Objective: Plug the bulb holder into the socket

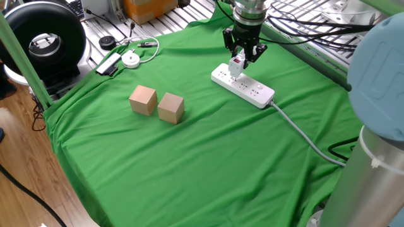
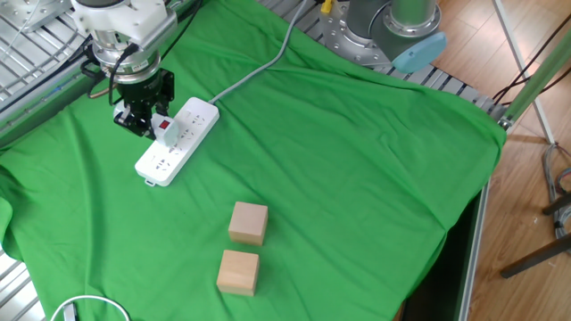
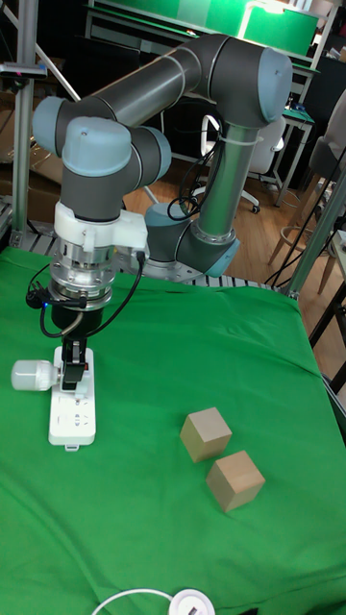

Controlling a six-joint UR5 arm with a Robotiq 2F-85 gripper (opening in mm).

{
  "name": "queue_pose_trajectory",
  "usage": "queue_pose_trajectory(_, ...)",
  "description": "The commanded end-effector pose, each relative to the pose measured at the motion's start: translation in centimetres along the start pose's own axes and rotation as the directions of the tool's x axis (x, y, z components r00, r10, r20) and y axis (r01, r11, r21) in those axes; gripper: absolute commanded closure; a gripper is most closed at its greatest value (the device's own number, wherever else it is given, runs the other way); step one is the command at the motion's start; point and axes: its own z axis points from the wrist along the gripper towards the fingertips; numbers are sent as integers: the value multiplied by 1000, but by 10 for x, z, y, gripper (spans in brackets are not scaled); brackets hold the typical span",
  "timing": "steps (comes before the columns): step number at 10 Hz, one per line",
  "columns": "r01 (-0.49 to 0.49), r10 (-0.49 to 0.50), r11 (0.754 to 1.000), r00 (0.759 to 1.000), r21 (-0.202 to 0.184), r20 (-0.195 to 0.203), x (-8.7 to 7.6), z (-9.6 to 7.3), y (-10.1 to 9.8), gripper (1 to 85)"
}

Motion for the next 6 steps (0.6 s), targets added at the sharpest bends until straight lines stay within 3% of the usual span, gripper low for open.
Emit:
queue_pose_trajectory(1,-8,8,1000,1000,5,11,-3,3,0,847)
queue_pose_trajectory(6,-1,1,1000,1000,2,7,1,6,3,847)
